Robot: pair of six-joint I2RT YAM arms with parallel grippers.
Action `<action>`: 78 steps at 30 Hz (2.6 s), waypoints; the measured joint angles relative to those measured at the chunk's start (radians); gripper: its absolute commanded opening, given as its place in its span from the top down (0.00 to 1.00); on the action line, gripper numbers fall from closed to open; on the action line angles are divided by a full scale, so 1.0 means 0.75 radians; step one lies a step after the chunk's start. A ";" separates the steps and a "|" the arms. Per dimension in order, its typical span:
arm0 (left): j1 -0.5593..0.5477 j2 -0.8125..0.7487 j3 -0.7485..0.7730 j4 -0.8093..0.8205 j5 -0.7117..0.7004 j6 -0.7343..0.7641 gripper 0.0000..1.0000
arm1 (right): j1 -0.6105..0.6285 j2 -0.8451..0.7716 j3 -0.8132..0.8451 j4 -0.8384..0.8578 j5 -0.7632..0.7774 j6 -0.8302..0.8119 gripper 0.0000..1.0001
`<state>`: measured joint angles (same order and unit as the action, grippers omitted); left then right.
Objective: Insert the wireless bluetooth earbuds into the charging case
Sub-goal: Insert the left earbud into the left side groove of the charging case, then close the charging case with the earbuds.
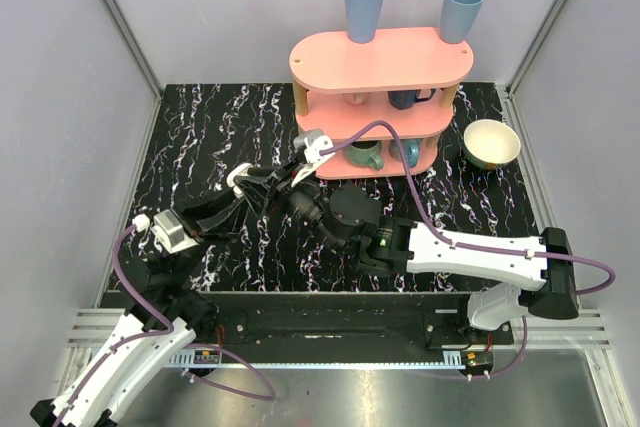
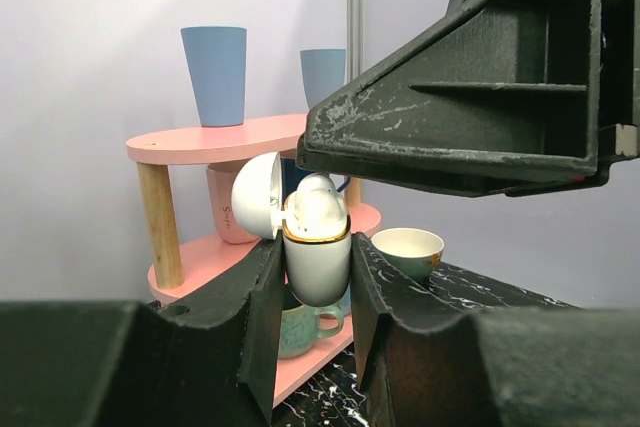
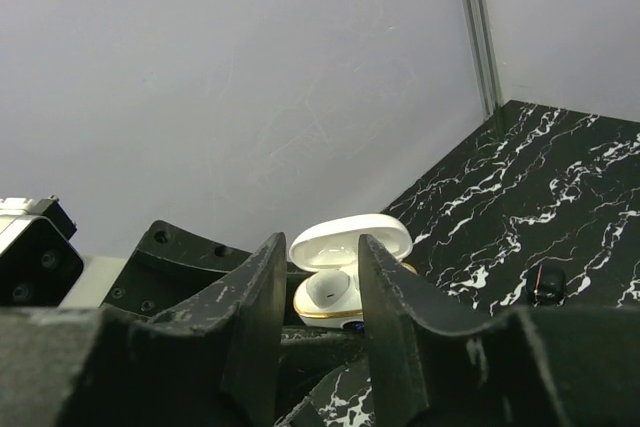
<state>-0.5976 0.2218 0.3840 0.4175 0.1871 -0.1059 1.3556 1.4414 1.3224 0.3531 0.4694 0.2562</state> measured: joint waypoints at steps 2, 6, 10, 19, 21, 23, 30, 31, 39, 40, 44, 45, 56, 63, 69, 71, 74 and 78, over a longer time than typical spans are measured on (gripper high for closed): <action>0.000 -0.006 0.000 0.003 0.000 0.000 1.00 | -0.001 0.001 0.007 0.000 -0.001 -0.009 0.53; 0.000 -0.010 0.000 0.003 0.000 0.001 1.00 | -0.001 0.002 0.014 0.000 -0.008 -0.023 0.51; 0.000 -0.013 0.001 -0.013 0.001 0.006 1.00 | -0.001 -0.001 0.017 0.001 -0.018 -0.042 0.49; 0.000 -0.082 0.001 -0.108 -0.001 0.037 1.00 | -0.002 -0.088 -0.007 -0.001 0.156 -0.086 0.37; 0.000 -0.087 0.001 -0.136 0.004 0.045 1.00 | -0.007 -0.126 -0.031 -0.012 0.213 -0.094 0.30; 0.000 -0.087 0.001 -0.167 0.014 0.052 1.00 | -0.020 -0.162 -0.052 -0.042 0.247 -0.088 0.18; 0.000 -0.064 0.020 -0.225 0.066 0.079 1.00 | -0.229 -0.249 -0.097 -0.401 0.257 0.138 0.00; 0.000 -0.054 0.031 -0.238 0.074 0.086 1.00 | -0.271 -0.266 -0.113 -0.460 0.255 0.180 0.00; 0.000 -0.024 0.068 -0.314 0.174 0.188 1.00 | -0.648 -0.423 -0.231 -0.881 0.013 0.464 0.00; 0.000 -0.012 0.084 -0.342 0.194 0.215 1.00 | -0.676 -0.420 -0.217 -0.922 -0.030 0.475 0.00; 0.000 0.039 0.147 -0.416 0.265 0.309 1.00 | -0.703 -0.347 -0.089 -1.070 -0.166 0.496 0.00; 0.000 0.048 0.156 -0.422 0.282 0.326 1.00 | -0.703 -0.326 -0.054 -1.089 -0.201 0.499 0.00; 0.000 0.093 0.173 -0.427 0.378 0.356 1.00 | -0.703 -0.293 0.081 -1.096 -0.447 0.491 0.00; 0.000 0.135 0.173 -0.411 0.441 0.351 1.00 | -0.702 -0.205 0.153 -0.986 -0.641 0.484 0.00; 0.000 0.191 0.173 -0.368 0.495 0.326 1.00 | -0.690 -0.120 0.155 -0.948 -0.744 0.488 0.00; 0.000 0.217 0.173 -0.334 0.510 0.310 1.00 | -0.678 -0.102 0.155 -0.945 -0.749 0.487 0.00; 0.000 0.255 0.173 -0.280 0.519 0.285 1.00 | -0.646 -0.081 0.156 -0.945 -0.750 0.482 0.00; 0.000 0.297 0.173 -0.222 0.520 0.265 1.00 | -0.599 -0.056 0.180 -0.948 -0.725 0.446 0.00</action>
<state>-0.5976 0.4442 0.5137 0.2512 0.5770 0.0929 0.9066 1.3994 1.4574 -0.3580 -0.0746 0.5903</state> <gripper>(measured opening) 0.325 0.994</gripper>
